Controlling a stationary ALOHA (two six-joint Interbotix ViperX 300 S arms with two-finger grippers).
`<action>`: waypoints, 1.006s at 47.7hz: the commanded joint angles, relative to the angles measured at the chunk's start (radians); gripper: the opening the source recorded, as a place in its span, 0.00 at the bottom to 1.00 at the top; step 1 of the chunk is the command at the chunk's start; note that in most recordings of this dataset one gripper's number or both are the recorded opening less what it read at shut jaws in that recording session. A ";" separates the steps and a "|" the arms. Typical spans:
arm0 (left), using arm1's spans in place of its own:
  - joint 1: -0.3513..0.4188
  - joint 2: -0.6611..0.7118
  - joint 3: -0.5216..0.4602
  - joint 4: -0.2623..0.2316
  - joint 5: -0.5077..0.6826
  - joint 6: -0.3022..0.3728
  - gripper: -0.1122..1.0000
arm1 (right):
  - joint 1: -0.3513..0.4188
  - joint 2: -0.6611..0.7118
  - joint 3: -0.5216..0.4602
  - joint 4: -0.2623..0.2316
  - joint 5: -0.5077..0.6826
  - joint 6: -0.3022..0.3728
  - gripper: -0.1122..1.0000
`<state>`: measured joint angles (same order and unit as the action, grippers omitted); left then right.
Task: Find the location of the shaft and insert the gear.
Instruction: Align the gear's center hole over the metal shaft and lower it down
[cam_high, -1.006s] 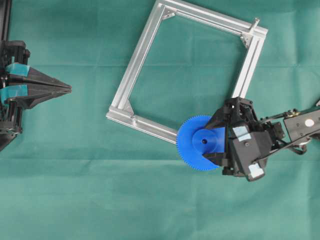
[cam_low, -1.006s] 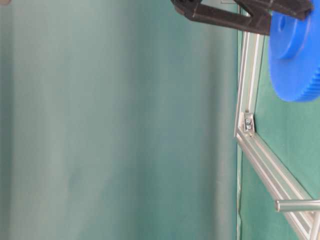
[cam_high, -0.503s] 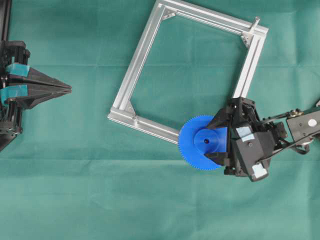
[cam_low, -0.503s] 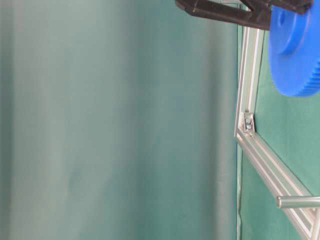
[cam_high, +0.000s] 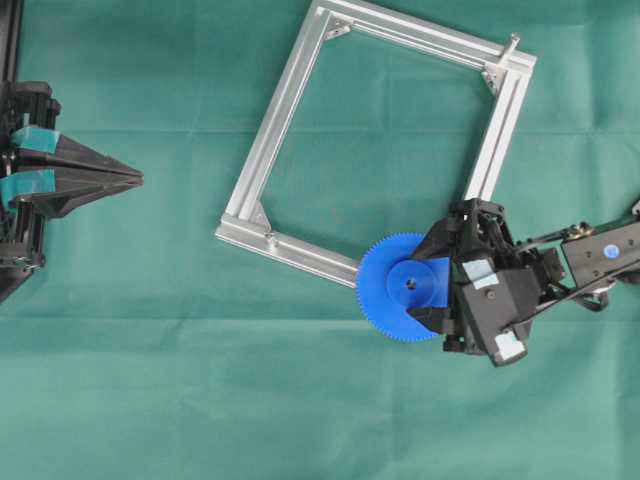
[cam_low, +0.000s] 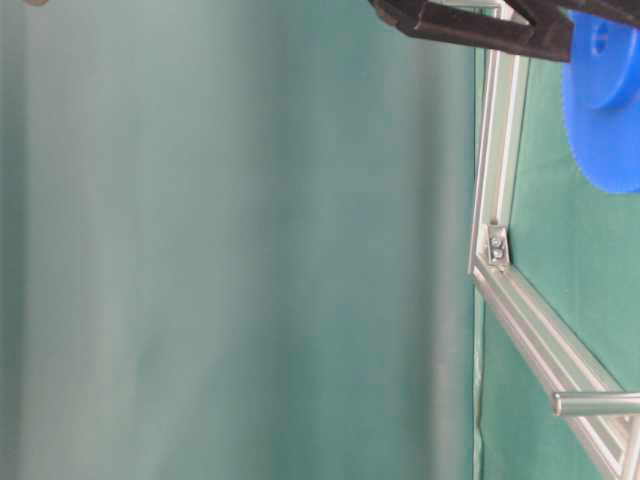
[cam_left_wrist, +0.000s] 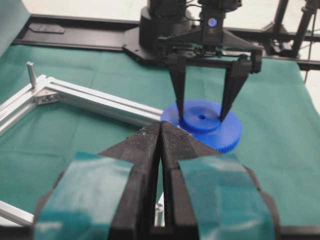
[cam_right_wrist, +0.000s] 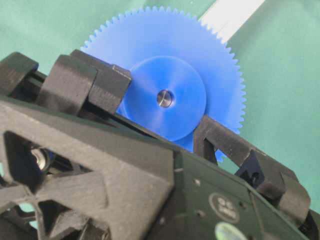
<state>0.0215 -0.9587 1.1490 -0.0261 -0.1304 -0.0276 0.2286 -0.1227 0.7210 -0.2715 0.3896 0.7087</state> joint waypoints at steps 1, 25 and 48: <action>0.002 0.008 -0.026 -0.002 -0.003 -0.002 0.11 | 0.011 -0.011 -0.011 0.003 -0.005 0.002 0.72; 0.002 0.008 -0.026 -0.002 -0.005 -0.002 0.11 | 0.011 -0.009 -0.012 0.003 -0.006 0.002 0.72; 0.002 0.008 -0.026 -0.002 -0.005 -0.002 0.11 | 0.011 0.025 -0.015 0.003 -0.009 0.002 0.72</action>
<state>0.0215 -0.9587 1.1505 -0.0245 -0.1289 -0.0276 0.2286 -0.0920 0.7210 -0.2700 0.3850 0.7087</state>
